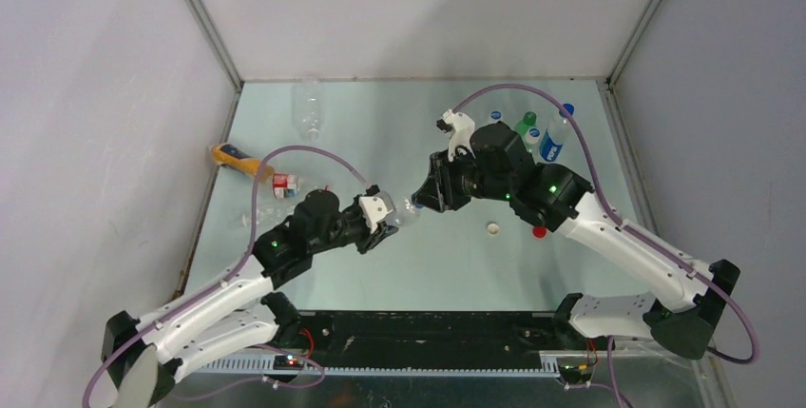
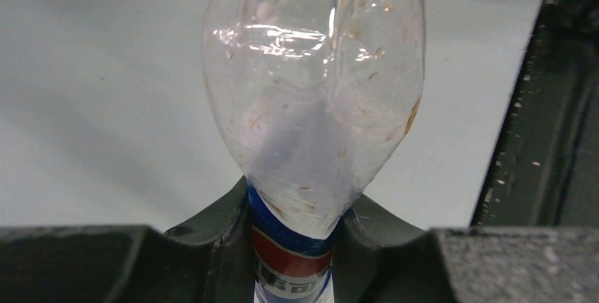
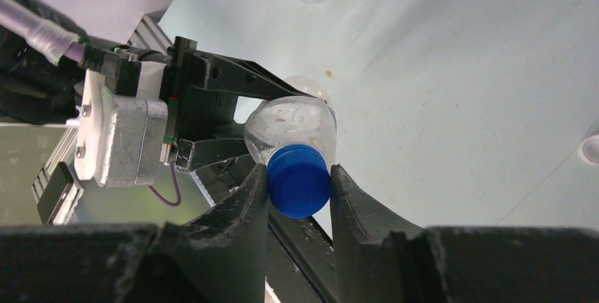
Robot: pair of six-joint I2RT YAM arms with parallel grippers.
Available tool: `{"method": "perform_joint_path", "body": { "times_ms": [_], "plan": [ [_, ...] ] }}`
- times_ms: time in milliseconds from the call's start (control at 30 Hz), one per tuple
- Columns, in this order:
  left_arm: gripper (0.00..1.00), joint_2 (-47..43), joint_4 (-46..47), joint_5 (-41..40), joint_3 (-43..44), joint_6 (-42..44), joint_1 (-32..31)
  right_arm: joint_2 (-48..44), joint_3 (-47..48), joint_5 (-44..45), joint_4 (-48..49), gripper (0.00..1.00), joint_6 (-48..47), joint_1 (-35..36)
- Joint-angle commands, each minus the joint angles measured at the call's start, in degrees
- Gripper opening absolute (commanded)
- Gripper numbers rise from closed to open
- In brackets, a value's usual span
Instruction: Screw on the bottle caps
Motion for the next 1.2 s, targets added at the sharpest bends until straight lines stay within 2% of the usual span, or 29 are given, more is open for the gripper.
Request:
{"method": "perform_joint_path", "body": {
  "times_ms": [0,133,367,633,867,1033,1167],
  "plan": [
    [0.19,-1.92,0.42,13.61,10.65,-0.22,-1.19,0.14,-1.35,-8.59,2.52,0.00,-6.94,1.52],
    [0.19,1.52,-6.43,20.01,13.92,0.78,-0.16,-0.17,-1.38,-13.41,1.61,0.00,-14.84,1.44],
    [0.18,6.53,-2.05,33.14,15.31,-6.03,7.09,-2.99,-1.38,-15.44,-1.77,0.00,-32.98,1.13],
    [0.18,9.04,-7.65,41.80,16.18,-2.62,9.97,-6.24,-2.00,-20.59,-3.93,0.00,-44.35,-1.56],
    [0.18,9.73,-11.23,43.14,17.17,-0.72,10.64,-7.24,-2.71,-24.16,-5.99,0.00,-53.69,-3.15],
    [0.18,11.57,-18.28,43.04,21.30,3.24,10.60,-6.70,-2.71,-27.46,-8.29,0.00,-59.45,-3.15],
    [0.18,11.09,-16.30,43.68,21.45,1.88,10.60,-6.46,-2.71,-28.04,-8.68,0.00,-60.60,-3.16]
  ]
}}
